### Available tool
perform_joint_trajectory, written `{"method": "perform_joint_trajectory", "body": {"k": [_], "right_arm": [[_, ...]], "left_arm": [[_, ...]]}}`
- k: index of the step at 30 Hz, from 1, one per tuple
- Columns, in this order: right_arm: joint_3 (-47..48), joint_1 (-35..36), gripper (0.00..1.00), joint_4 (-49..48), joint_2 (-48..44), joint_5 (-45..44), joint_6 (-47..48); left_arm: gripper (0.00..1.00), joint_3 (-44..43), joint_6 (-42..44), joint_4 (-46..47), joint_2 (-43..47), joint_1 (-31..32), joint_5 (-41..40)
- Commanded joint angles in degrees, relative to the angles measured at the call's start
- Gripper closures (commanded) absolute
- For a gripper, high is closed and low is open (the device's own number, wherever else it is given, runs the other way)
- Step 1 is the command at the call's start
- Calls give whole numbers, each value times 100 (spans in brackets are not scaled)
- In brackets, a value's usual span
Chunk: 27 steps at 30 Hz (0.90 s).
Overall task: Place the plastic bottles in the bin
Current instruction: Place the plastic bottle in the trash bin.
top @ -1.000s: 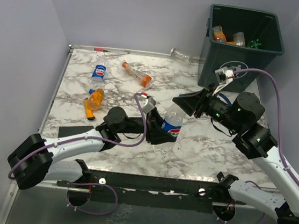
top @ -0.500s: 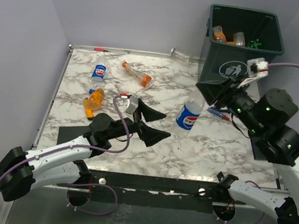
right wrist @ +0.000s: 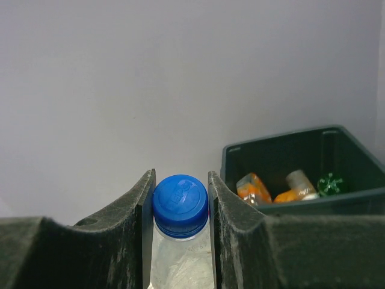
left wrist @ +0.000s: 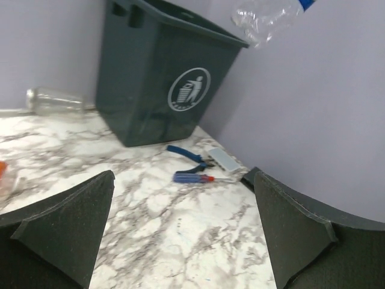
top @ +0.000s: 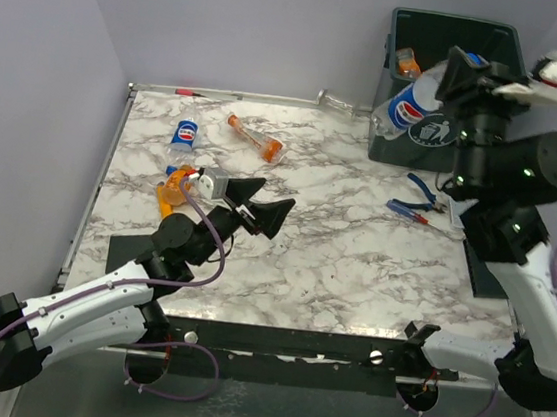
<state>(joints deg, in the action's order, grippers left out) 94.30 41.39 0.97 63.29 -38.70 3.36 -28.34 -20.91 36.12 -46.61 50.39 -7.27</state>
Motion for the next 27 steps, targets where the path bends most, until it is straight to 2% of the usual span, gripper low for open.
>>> {"method": "perform_joint_trajectory", "body": {"k": [1,5,8,10,15,21,27], "right_arm": [[689,-364,100,-1158,1130,-511,704],[1218,-1276,100,-1438,1822,-291,-139],[1049,-2121,100,-2042,2005,176,-1250],[1001,-2425,100,-2573,2157,314,-1507],[1737,-2747,100,-3045,2778,120,-1045],[2448,-3411,100,-3082,3643,-273,-8],[2271,-4090,100,-2802,4299,-858,-81]], "left_arm": [[1,-4,297,-553,56,16,-1005],[1,11,233,-588,1,16,-1051],[1,12,201,-597,-51,19,-1008],[1,4,207,-597,-86,27,-980],[1,-5,202,-606,-120,23,-947],[1,-14,170,-606,-161,22,-917],[1,-52,245,-677,-313,28,-934]]}}
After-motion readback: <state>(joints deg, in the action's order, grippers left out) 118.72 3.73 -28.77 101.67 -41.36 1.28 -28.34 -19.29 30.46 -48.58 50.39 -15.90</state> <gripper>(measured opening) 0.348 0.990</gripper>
